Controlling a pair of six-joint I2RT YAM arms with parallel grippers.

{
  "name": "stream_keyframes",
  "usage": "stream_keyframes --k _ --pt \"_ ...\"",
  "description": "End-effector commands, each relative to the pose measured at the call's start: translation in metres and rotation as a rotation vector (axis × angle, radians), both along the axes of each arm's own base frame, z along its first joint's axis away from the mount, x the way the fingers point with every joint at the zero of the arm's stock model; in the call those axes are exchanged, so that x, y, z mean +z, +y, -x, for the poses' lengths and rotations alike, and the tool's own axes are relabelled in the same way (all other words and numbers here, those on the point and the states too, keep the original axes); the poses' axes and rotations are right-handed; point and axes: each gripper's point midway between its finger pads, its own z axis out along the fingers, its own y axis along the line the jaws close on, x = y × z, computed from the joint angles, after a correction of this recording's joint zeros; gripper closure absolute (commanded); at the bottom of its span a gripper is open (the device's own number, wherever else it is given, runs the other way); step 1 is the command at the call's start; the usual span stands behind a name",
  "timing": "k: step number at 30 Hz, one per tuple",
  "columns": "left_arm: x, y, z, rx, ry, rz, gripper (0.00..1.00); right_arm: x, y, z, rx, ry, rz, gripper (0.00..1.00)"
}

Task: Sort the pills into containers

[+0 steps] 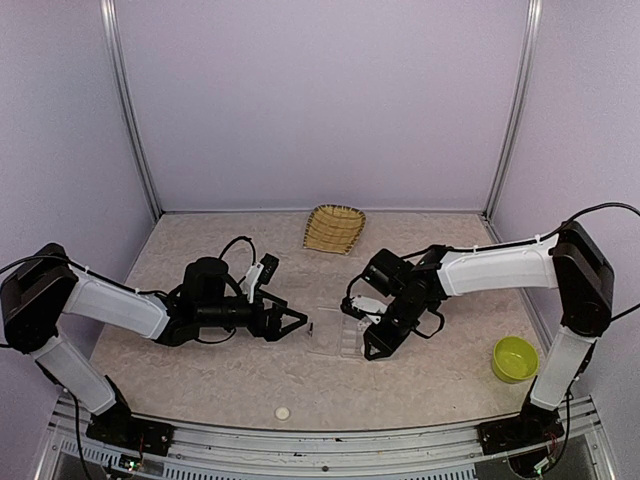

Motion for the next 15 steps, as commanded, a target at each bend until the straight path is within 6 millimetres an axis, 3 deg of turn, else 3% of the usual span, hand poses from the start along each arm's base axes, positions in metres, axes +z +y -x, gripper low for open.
stream_keyframes --k 1,15 --pt "0.007 -0.005 -0.003 -0.004 -0.026 0.003 0.01 -0.014 -0.005 0.007 0.015 0.026 0.051 0.96" --pt "0.006 -0.005 -0.003 -0.005 -0.025 0.001 0.01 0.001 0.007 0.007 0.018 0.012 -0.031 0.96"
